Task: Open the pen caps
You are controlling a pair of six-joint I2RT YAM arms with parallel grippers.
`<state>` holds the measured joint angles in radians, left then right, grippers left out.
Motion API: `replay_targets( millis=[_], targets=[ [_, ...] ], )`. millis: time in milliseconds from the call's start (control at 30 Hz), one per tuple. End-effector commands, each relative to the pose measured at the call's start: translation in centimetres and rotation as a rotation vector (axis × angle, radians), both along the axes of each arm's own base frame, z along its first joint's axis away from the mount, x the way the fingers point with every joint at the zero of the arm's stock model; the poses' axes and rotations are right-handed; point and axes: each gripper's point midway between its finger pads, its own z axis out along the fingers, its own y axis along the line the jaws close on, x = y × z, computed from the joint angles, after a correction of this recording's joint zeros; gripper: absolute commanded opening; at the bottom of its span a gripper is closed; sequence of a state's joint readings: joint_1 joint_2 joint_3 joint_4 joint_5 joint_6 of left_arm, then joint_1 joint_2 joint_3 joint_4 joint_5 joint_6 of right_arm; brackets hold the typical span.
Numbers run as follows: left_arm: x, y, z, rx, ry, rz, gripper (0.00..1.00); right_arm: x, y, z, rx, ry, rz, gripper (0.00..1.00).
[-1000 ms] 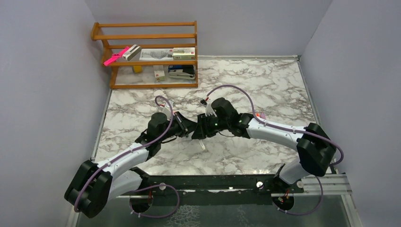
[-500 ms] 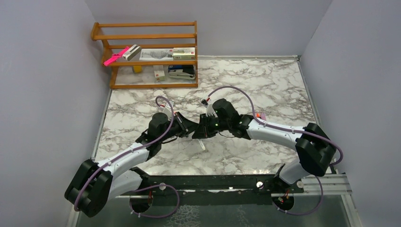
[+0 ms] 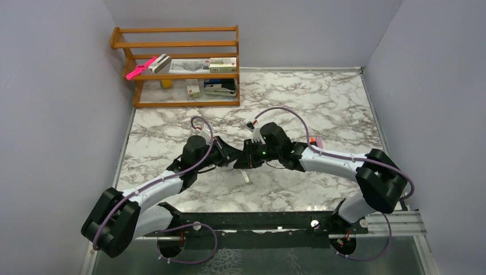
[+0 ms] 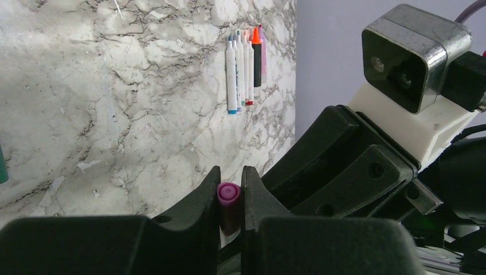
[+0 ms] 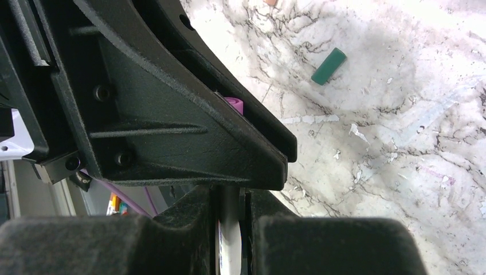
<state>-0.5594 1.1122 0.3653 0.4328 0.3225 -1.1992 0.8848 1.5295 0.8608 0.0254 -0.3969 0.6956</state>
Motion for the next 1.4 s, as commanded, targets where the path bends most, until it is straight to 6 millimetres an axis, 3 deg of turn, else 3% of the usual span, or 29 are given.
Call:
replay_targets(
  millis=[0,467,700,867,1200,1367],
  targets=[
    [4.4,2.1,1.8,0.017,-0.092,0.155,0.0,-2.5,-0.4,0.3,0.028,0.042,0.07,0.01],
    [7.6,7.0,1.6,0.03,-0.1,0.28,0.0,-4.6,-1.7,-1.1,0.022,0.081,0.069,0.01],
    [7.9,8.6,1.3,0.064,-0.097,0.273,0.0,-4.6,-2.0,-1.4,0.009,0.078,0.062,0.01],
    [7.4,9.3,-0.4,0.163,-0.044,0.233,0.0,-4.3,-2.4,-1.8,-0.027,0.067,0.047,0.01],
    [5.7,10.5,-1.2,0.271,-0.029,0.216,0.0,-0.5,-4.5,-3.6,-0.249,-0.051,-0.066,0.01],
    [5.4,10.4,-1.3,0.265,-0.023,0.207,0.0,2.1,-7.0,-5.1,-0.359,-0.07,-0.145,0.01]
  ],
)
